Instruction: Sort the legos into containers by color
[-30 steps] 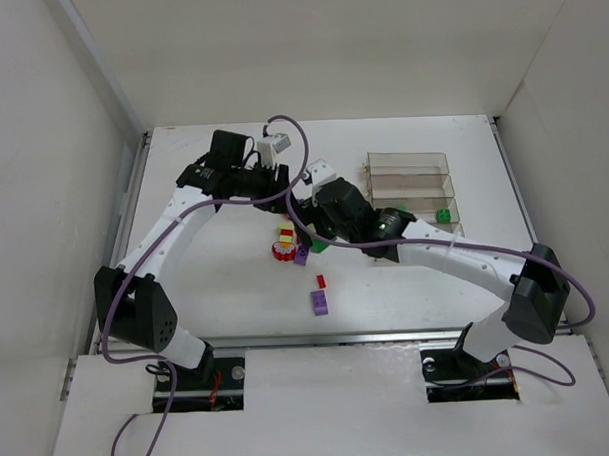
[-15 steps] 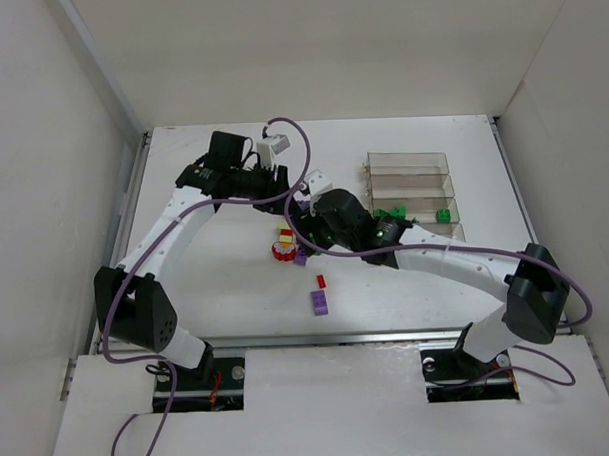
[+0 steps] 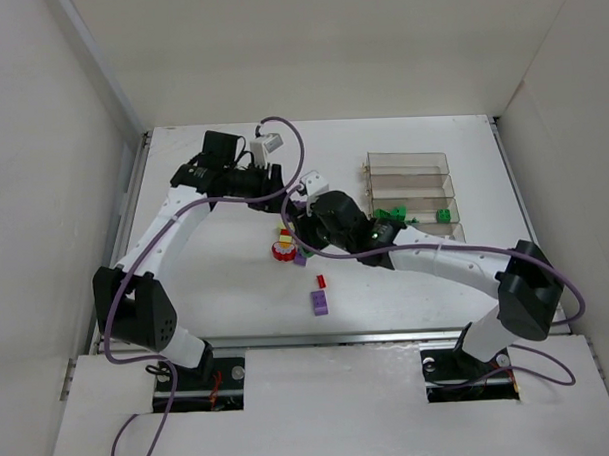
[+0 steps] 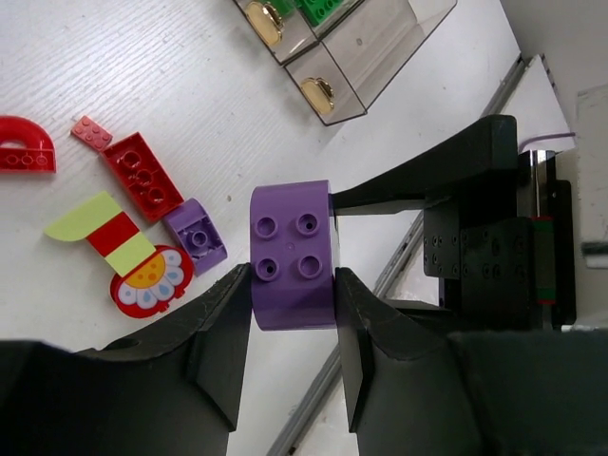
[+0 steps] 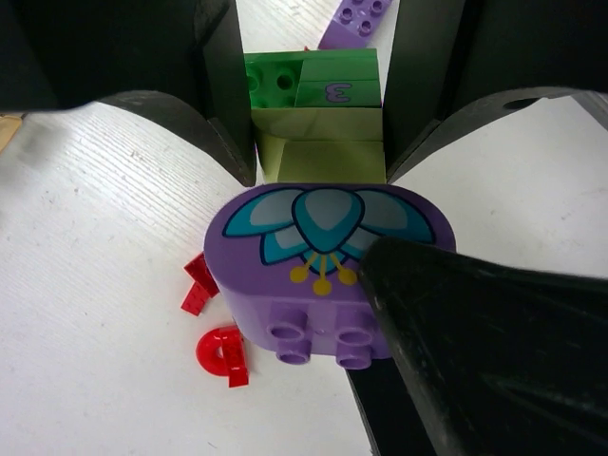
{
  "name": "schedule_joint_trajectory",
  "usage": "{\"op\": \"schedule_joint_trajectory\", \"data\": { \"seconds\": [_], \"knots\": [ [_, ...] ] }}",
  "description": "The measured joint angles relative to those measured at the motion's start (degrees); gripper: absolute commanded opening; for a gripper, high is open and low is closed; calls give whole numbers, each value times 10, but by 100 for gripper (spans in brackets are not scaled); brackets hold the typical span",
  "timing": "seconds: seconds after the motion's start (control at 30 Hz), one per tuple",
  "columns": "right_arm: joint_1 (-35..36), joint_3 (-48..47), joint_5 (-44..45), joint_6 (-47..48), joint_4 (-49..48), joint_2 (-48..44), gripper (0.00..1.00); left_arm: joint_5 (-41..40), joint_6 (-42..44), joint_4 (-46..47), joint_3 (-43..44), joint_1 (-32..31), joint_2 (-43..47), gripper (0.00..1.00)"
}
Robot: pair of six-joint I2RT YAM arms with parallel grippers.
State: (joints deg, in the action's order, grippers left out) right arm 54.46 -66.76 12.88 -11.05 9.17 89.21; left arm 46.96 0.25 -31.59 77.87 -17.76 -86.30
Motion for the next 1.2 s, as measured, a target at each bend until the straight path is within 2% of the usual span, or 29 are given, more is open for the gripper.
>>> {"op": "schedule_joint_trajectory", "data": {
  "seconds": [0.1, 0.37, 0.7, 0.83, 0.87, 1.0, 1.03, 1.1, 1.13, 1.2],
  "knots": [
    [0, 27, 2, -8, -26, -9, 0, -1, -5, -8, 5, 11, 0, 0],
    [0, 119, 11, -33, 9, -23, 0, -33, -21, 19, 78, 43, -10, 0],
    [-14, 93, 28, -40, 7, -45, 0, -45, -48, 35, 93, 42, -75, 0],
    [-67, 43, 26, -50, 43, 10, 3, -57, -51, 35, 101, 42, -82, 0],
    [-81, 21, 26, -54, 59, 38, 6, -59, -51, 35, 105, 42, -81, 0],
    [-113, -10, 14, -54, 90, 115, 46, -70, -39, 38, 114, 39, -75, 0],
    [-113, -9, 5, -52, 100, 120, 62, -73, -33, 37, 114, 36, -71, 0],
    [-112, -8, -12, -51, 109, 119, 75, -81, -19, 36, 114, 28, -62, 0],
    [-111, -8, -19, -50, 109, 115, 85, -82, -14, 36, 114, 26, -56, 0],
    [-109, -8, -30, -45, 108, 102, 94, -82, 1, 34, 114, 20, -43, 0]
  ]
}}
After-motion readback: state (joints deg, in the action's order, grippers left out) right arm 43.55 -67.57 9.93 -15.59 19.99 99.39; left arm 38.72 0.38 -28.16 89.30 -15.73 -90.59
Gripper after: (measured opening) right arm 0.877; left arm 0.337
